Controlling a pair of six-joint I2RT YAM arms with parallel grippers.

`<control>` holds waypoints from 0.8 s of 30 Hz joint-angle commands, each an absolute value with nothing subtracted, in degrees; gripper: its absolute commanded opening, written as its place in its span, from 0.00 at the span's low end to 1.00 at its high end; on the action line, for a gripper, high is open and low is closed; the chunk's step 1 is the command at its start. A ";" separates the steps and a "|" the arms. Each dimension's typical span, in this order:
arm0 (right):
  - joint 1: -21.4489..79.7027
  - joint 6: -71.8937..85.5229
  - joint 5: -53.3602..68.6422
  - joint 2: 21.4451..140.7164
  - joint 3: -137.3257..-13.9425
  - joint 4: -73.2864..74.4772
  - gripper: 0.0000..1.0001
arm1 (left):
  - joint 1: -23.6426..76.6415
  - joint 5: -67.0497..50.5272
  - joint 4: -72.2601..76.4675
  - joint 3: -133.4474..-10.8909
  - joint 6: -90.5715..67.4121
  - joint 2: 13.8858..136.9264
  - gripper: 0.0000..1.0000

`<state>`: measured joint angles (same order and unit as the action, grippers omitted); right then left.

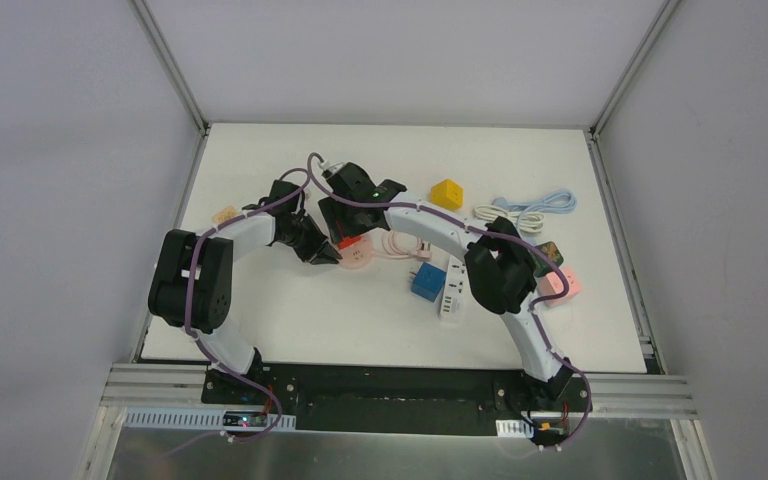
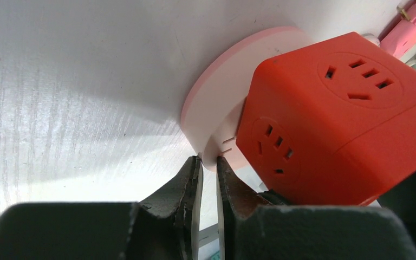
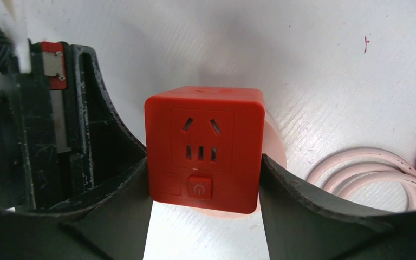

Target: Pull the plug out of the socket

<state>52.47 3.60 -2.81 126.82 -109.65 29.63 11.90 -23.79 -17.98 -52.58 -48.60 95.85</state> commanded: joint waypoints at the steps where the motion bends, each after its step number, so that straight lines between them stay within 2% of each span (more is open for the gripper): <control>1: 56.01 5.39 7.61 121.52 -113.59 26.39 0.00 | 12.50 -16.47 -22.47 -50.62 -46.32 100.50 0.00; 8: 51.83 12.94 16.37 119.81 -111.80 22.52 0.00 | 12.51 -16.24 -22.76 -50.49 -46.23 100.29 0.00; 15: 56.98 4.09 1.46 122.33 -113.37 27.80 0.00 | 12.49 -16.55 -22.30 -50.53 -46.31 100.33 0.00; 17: 57.29 3.52 0.53 122.56 -114.64 28.71 0.00 | 12.48 -16.56 -21.99 -50.62 -46.47 100.24 0.00; 21: 54.34 8.71 8.18 121.06 -114.61 26.83 0.00 | 12.50 -16.32 -21.89 -50.95 -46.73 100.28 0.00; 24: 51.24 14.24 15.12 119.87 -112.84 23.81 0.00 | 12.51 -16.33 -21.72 -50.91 -46.63 100.09 0.08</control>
